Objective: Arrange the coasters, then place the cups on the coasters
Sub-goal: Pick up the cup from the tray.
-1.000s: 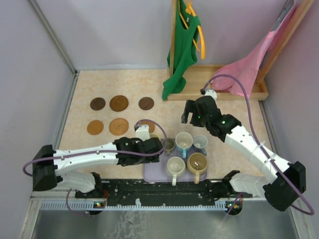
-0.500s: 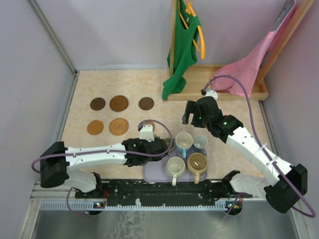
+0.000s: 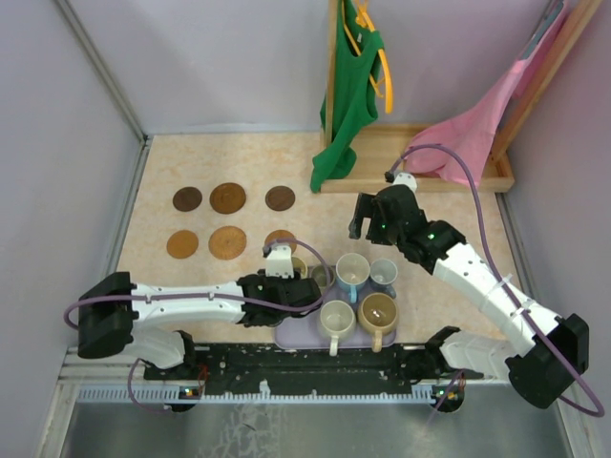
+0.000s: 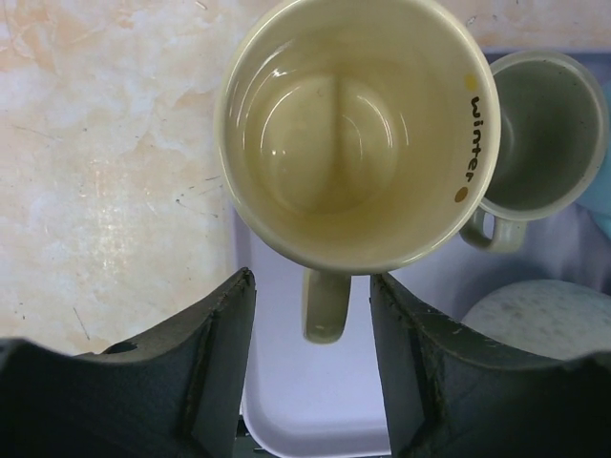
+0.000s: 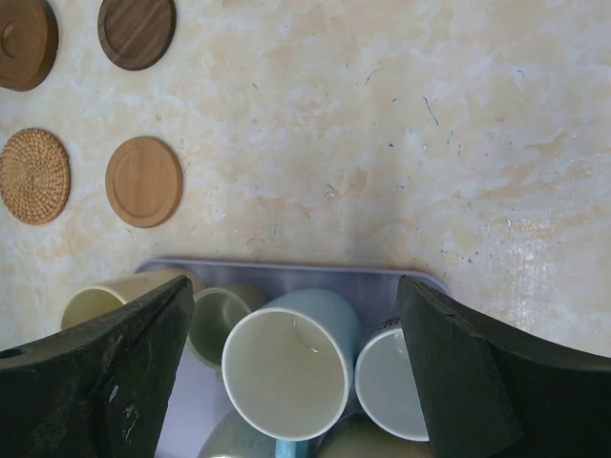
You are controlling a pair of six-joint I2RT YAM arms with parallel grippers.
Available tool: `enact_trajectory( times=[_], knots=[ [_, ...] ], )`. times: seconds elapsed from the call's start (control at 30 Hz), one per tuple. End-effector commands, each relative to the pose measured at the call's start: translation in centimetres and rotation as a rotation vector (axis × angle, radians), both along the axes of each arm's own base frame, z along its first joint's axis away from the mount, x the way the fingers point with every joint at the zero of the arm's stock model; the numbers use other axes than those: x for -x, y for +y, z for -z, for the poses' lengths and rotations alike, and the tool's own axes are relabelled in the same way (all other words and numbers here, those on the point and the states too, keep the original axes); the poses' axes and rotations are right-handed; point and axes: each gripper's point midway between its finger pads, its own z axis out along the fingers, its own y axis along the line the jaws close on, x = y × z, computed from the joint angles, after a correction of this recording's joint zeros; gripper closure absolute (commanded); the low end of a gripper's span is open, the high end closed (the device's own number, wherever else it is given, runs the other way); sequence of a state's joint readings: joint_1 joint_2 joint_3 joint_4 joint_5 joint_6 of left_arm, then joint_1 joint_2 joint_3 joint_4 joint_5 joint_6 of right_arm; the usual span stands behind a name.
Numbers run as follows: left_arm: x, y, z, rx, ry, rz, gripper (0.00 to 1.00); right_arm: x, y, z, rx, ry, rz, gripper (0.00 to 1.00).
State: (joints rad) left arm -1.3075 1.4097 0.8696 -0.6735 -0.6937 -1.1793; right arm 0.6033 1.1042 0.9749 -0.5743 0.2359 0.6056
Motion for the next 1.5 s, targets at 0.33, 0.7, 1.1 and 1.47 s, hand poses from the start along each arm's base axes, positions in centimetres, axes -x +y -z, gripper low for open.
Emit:
enact_trajectory(
  times=[0.33,0.7,1.1,1.47],
  knots=[
    [-0.5,0.5,0.7,-0.028,-0.075,-0.025,0.51,0.0,-0.2,-1.5,-0.034,-0.032,0.014,0.12],
    [-0.7,0.0,0.6,-0.049,-0.091,-0.007,0.6,0.2,-0.1,-1.0,-0.044,-0.019,0.019,0.12],
    [-0.6,-0.4,0.5,-0.053,-0.082,0.004,1.0,0.2,-0.3,-0.8,-0.038,-0.017,0.025,0.12],
    [-1.1,-1.0,-2.7,-0.086,-0.127,0.02,1.0,0.4,-0.4,0.0,-0.039,-0.013,0.026,0.12]
  ],
)
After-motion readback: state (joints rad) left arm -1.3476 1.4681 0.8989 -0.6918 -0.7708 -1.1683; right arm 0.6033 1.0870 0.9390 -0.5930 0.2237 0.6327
